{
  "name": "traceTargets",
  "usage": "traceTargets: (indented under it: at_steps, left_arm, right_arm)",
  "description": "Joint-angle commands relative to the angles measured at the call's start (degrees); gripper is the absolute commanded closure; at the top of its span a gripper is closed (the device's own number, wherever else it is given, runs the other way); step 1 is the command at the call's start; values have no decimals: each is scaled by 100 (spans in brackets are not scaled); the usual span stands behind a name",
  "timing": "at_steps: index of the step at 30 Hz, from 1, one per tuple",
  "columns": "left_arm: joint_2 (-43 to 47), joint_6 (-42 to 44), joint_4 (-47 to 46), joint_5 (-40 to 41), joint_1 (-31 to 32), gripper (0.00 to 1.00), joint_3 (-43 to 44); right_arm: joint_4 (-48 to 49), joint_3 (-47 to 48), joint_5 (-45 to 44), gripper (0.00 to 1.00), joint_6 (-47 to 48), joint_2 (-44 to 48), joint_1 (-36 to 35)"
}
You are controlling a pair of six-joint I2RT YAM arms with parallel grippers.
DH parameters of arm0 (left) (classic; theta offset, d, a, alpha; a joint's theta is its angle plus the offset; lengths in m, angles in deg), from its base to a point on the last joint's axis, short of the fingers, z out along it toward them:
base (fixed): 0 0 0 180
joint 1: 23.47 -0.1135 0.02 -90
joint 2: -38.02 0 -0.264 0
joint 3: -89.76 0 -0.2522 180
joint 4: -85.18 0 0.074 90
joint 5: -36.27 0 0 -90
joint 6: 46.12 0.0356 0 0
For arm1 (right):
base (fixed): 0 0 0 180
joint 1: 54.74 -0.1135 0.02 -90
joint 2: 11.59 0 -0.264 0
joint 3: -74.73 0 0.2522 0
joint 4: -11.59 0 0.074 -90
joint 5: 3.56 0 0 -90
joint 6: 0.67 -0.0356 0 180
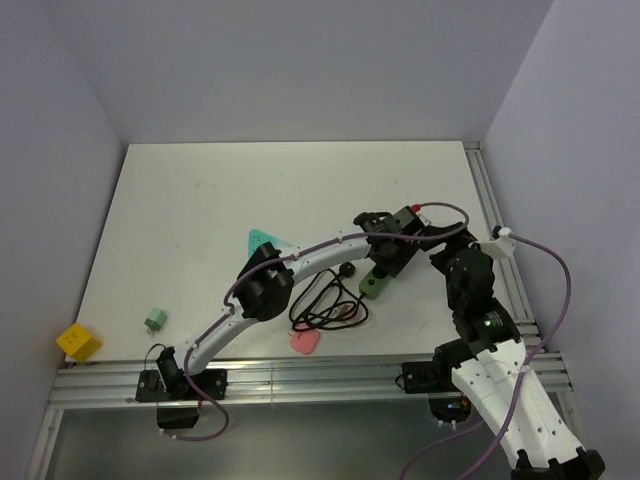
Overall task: Insert the plug
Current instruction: Place the socket at the center of the board.
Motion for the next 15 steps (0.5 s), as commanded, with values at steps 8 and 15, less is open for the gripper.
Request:
traceTargets:
  at_steps: [8, 15]
  left_arm:
    - [-117, 523, -326, 1053, -125, 86, -49]
    - [-169, 1315, -801, 1114, -142, 84, -541]
  right_arm:
    - [410, 30, -41, 20, -65, 44, 30]
    - [498, 12, 82, 21, -3, -17, 39]
